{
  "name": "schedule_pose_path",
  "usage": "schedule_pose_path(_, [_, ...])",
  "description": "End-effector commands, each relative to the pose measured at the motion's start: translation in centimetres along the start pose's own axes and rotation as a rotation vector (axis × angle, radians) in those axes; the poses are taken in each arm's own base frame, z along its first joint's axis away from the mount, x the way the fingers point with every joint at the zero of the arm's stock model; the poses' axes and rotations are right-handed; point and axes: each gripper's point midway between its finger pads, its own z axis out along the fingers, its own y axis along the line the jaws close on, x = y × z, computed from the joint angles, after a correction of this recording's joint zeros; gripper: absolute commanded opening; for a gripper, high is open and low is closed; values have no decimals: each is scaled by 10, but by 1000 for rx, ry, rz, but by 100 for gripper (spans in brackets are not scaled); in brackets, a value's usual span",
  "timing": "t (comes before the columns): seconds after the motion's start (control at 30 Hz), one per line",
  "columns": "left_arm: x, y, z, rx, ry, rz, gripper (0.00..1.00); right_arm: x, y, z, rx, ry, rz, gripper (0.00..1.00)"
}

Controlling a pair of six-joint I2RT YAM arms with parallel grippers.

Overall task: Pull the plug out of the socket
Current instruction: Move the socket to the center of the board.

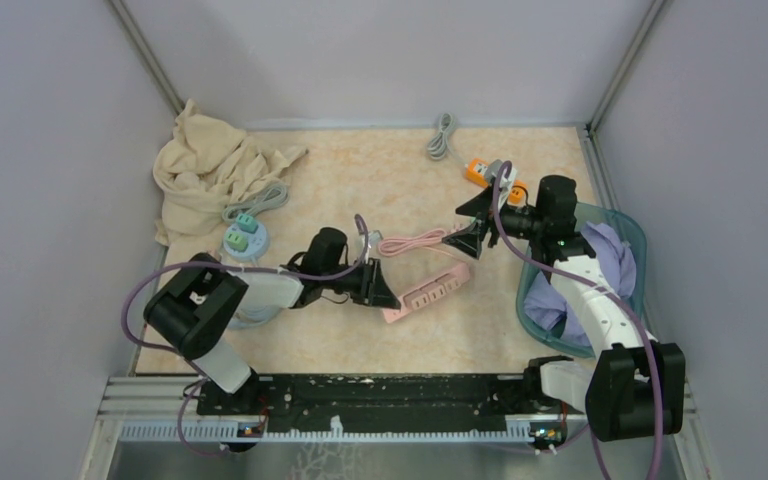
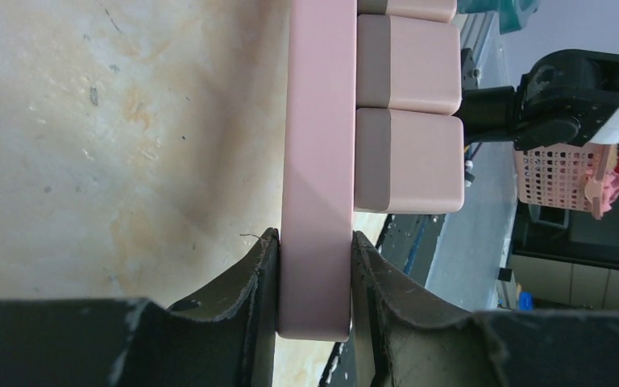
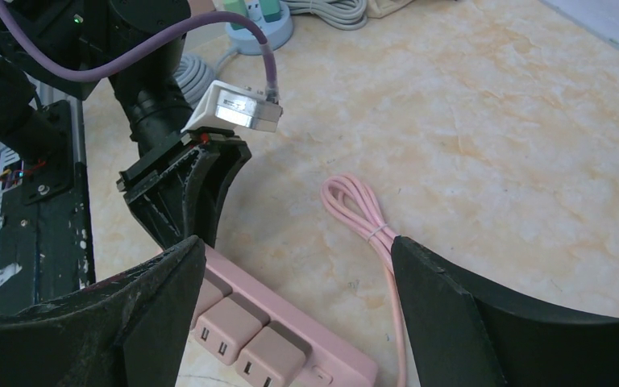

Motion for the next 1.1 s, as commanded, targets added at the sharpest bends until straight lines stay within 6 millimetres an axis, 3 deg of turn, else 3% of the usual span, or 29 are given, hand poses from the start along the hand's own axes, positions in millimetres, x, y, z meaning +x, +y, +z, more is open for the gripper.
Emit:
schedule_pose_path(0.0, [1,28,7,-145,-5,-42,8,-17,1,-1,-15,-45,-73,86])
schedule_pose_path(0.43, [18,63,13,-309,51,-17,20,-13,1,-1,-20,-43,-69,86])
schedule_pose_path(0.87, [41,71,9,-319,124,-46,20,-8,7,2,-47,-35,-80,86])
schedule_pose_path(1.07, [48,85,1,-380,149,-67,22,-1,17,6,-95,-16,-122,85])
